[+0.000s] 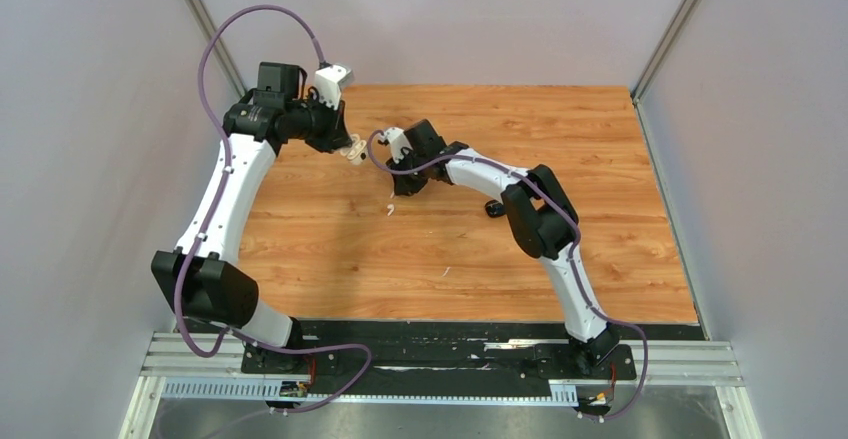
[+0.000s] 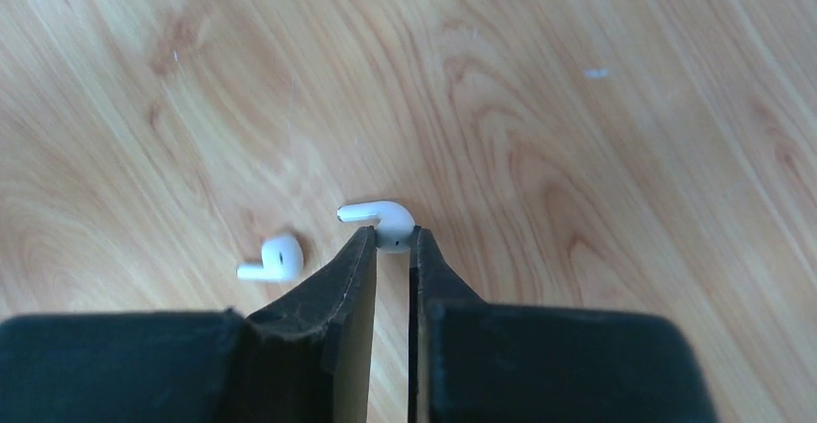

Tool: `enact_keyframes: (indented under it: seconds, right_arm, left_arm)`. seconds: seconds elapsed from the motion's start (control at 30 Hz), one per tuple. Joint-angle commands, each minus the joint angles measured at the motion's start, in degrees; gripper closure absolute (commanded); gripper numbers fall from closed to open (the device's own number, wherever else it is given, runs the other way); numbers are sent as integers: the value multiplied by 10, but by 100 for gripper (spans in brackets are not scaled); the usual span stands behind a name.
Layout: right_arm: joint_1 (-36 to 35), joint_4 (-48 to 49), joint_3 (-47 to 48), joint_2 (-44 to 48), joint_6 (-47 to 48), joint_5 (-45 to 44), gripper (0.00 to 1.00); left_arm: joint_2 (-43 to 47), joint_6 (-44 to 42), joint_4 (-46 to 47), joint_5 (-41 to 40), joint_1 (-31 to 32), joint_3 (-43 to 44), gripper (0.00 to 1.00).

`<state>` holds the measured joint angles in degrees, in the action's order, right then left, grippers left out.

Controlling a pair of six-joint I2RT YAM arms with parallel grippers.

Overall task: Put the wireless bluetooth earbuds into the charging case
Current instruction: Pick up the earbud from the center of the board, then place the earbud in the charging case.

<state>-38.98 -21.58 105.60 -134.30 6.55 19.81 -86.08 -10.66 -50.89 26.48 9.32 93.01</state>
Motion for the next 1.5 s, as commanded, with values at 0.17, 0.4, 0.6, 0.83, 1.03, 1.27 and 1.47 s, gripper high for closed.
enact_keyframes:
  seconds: [0.17, 0.4, 0.6, 0.83, 1.03, 1.27, 1.47]
  right_arm:
    - [7, 89, -193, 254, 203, -6, 100]
    - [8, 193, -301, 429, 347, -9, 100]
    - [3, 269, -342, 473, 453, -3, 100]
    - [-18, 332, -372, 476, 548, 2, 100]
    - [-33, 357, -387, 478, 587, 22, 100]
    - [-36, 324, -401, 482, 638, 89, 100]
    - [-36, 305, -404, 477, 665, 107, 100]
  left_arm:
    - [-60, 6, 8, 28, 2, 20, 100]
    - [-112, 41, -7, 27, 45, 65, 100]
    - [-156, 88, -15, 60, 77, 106, 100]
    - [-158, 133, -20, 94, 82, 115, 100]
    - [-139, 144, -22, 87, 91, 107, 100]
    - [-129, 146, -16, 79, 99, 106, 100]
    - [-122, 130, -15, 69, 100, 111, 100]
